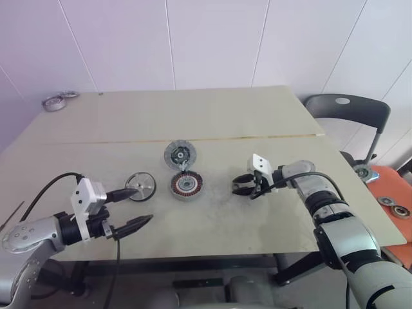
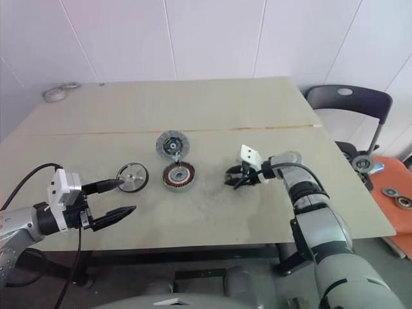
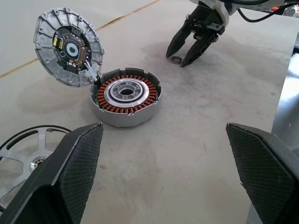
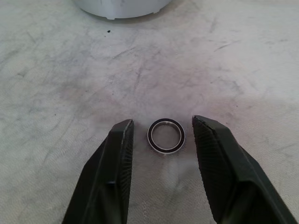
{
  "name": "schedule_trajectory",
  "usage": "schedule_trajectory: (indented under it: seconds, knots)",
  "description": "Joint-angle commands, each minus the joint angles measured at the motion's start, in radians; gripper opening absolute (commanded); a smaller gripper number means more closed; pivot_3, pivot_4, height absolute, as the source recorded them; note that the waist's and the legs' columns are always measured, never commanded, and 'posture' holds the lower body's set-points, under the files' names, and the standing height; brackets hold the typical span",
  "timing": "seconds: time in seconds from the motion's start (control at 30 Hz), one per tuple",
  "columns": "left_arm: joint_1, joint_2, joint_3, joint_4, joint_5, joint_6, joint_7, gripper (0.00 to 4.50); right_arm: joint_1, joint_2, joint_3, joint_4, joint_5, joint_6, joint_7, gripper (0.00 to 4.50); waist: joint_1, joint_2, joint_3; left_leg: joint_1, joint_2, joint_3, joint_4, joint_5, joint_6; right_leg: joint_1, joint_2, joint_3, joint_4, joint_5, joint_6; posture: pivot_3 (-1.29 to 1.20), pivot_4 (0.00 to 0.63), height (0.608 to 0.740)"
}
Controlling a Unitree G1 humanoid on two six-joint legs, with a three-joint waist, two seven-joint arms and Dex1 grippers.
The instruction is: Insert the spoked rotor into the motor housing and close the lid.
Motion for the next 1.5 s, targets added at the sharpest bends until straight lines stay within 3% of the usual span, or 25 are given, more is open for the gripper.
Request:
schedule_trajectory:
  seconds: [0.03, 0.1, 0.53, 1.0, 1.27, 1.5]
  knots:
    - [-0.006, -0.001, 0.026, -0.033, -0.02, -0.007, 0.002, 4.5, -0.012, -0.007, -0.009, -0.001, -0.018, 0.0, -0.028, 1.16, -0.001, 0.0, 0.0, 0.0, 0.0, 0.0, 0.0, 0.0, 0.0, 0.0, 0.0, 0.0, 0.0, 0.0, 0.0, 0.0, 0.0, 0.74]
    - [-0.006, -0.002, 0.025, -0.033, -0.02, -0.007, 0.003, 4.5, -0.013, -0.008, -0.006, -0.001, -0.022, -0.001, -0.03, 0.66, -0.001, 0.0, 0.0, 0.0, 0.0, 0.0, 0.0, 0.0, 0.0, 0.0, 0.0, 0.0, 0.0, 0.0, 0.0, 0.0, 0.0, 0.74]
    - [-0.011, 0.008, 0.048, -0.03, -0.027, -0.004, 0.002, 4.5, -0.025, 0.007, -0.019, -0.015, -0.006, 0.023, -0.001, 0.66, -0.002, 0.0, 0.0, 0.0, 0.0, 0.0, 0.0, 0.0, 0.0, 0.0, 0.0, 0.0, 0.0, 0.0, 0.0, 0.0, 0.0, 0.74]
    - [0.019, -0.006, 0.034, -0.059, -0.035, -0.002, 0.005, 4.5, -0.042, 0.065, -0.055, -0.413, 0.18, 0.374, 0.168, 0.66, -0.012, 0.002, 0.001, -0.003, 0.0, 0.0, -0.011, 0.0, 0.0, -0.008, 0.0, 0.0, 0.0, 0.002, -0.002, 0.0, 0.0, 0.74]
    - [0.046, -0.033, 0.028, -0.106, -0.039, 0.002, 0.041, 4.5, -0.047, 0.107, -0.032, -0.398, 0.172, 0.369, 0.146, 0.66, -0.015, 0.002, 0.001, -0.003, 0.0, 0.0, -0.013, 0.0, 0.0, -0.009, 0.0, 0.0, -0.001, 0.002, -0.002, 0.0, 0.0, 0.74]
    - [0.182, -0.086, 0.054, -0.197, -0.05, 0.004, 0.091, 4.5, -0.057, 0.159, -0.025, -0.343, 0.158, 0.331, 0.106, 0.66, -0.017, 0.002, 0.001, -0.003, 0.0, 0.0, -0.014, 0.0, 0.0, -0.01, 0.0, 0.0, -0.001, 0.002, -0.002, 0.0, 0.0, 0.74]
